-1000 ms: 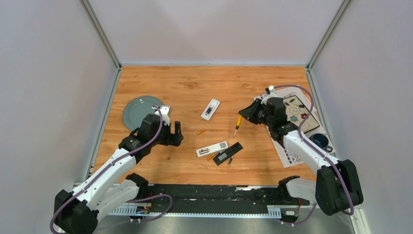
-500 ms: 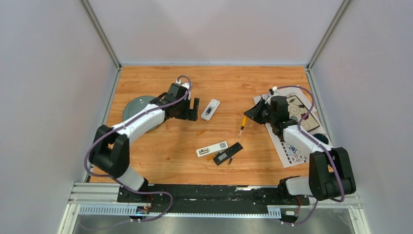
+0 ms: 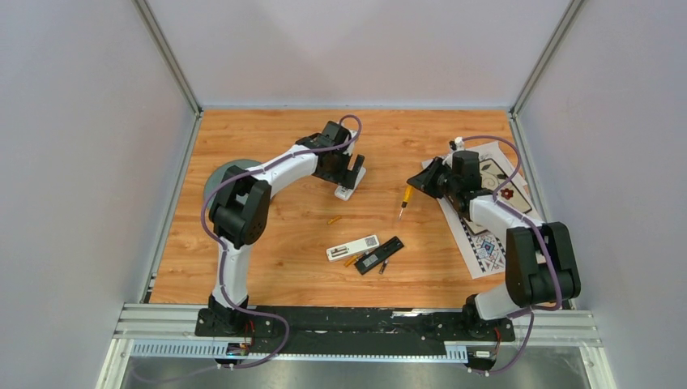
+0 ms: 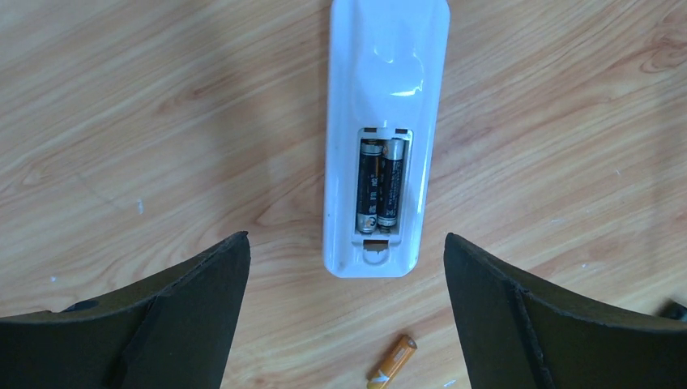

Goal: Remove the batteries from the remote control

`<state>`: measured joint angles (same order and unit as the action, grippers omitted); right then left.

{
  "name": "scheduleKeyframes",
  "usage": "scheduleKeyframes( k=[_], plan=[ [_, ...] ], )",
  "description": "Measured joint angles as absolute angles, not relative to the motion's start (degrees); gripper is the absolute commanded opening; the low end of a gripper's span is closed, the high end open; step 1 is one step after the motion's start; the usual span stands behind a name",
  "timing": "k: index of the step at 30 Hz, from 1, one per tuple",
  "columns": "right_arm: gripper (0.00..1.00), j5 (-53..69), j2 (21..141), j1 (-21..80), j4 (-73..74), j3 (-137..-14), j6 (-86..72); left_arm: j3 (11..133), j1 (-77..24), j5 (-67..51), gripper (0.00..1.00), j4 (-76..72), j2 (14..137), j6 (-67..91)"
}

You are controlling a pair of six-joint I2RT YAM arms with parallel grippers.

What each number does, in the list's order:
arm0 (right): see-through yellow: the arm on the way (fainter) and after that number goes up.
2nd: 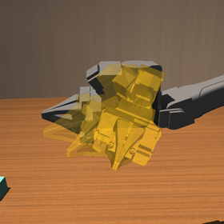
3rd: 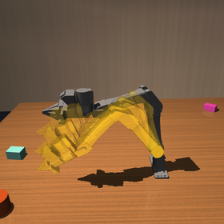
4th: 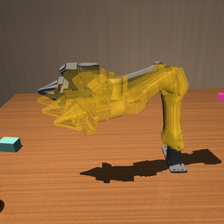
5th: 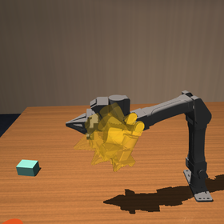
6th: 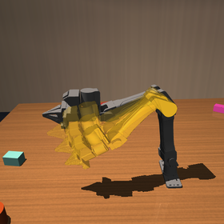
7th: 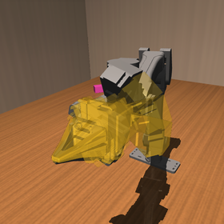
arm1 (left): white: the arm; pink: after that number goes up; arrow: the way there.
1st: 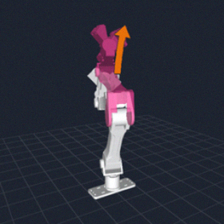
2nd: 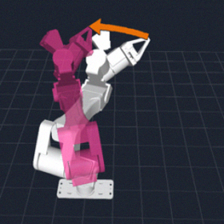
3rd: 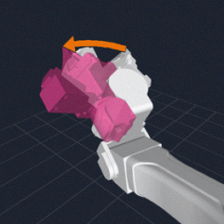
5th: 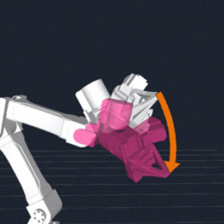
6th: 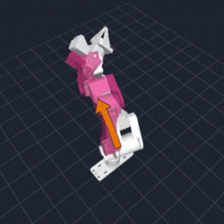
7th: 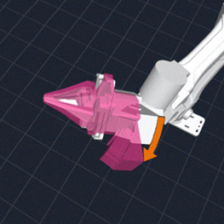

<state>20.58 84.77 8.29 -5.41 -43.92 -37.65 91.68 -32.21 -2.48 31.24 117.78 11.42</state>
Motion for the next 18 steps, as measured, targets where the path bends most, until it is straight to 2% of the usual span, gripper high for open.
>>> scheduleKeyframes(
  k=[5,13,18],
  plan=[
    [0.00,21.3,86.1,7.4,-6.3,-44.3,-37.7,94.0,-33.3,-2.5,0.92,32.7,121.1,9.6],
    [0.00,22.2,87.2,6.9,-7.0,-44.3,-37.9,97.3,-34.8,-1.4,0.75,35.6,125.3,7.6],
    [0.00,22.7,87.2,6.5,-7.6,-44.3,-37.9,97.4,-35.3,-0.9,0.68,36.1,125.4,7.0]
  ],
)
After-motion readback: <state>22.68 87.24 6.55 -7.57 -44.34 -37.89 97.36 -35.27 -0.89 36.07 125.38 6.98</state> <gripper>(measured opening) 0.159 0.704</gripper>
